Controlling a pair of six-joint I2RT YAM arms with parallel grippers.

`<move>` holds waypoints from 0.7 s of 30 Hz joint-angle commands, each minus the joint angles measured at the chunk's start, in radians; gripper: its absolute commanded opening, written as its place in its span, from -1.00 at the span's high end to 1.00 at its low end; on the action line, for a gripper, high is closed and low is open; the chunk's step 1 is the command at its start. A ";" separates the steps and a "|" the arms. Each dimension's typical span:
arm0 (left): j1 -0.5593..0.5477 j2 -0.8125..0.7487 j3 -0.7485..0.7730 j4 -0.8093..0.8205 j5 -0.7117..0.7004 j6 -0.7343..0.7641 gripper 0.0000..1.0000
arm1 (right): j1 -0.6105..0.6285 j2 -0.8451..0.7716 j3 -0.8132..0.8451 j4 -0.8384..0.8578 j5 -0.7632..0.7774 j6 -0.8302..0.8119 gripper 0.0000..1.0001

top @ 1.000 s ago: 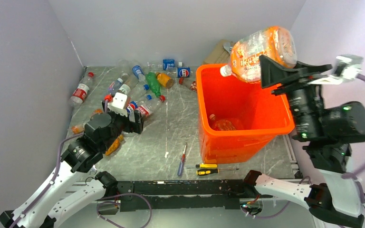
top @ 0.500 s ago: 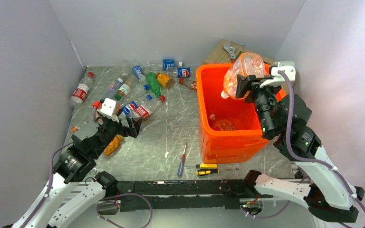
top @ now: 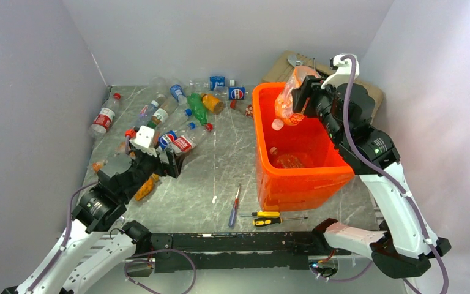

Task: Put the plastic bottles in the bin
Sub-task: Place the plastic bottle in the trash bin.

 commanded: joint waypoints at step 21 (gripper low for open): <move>-0.021 0.020 0.012 0.004 -0.033 0.011 -0.98 | -0.039 -0.082 0.031 -0.114 -0.284 0.071 -0.88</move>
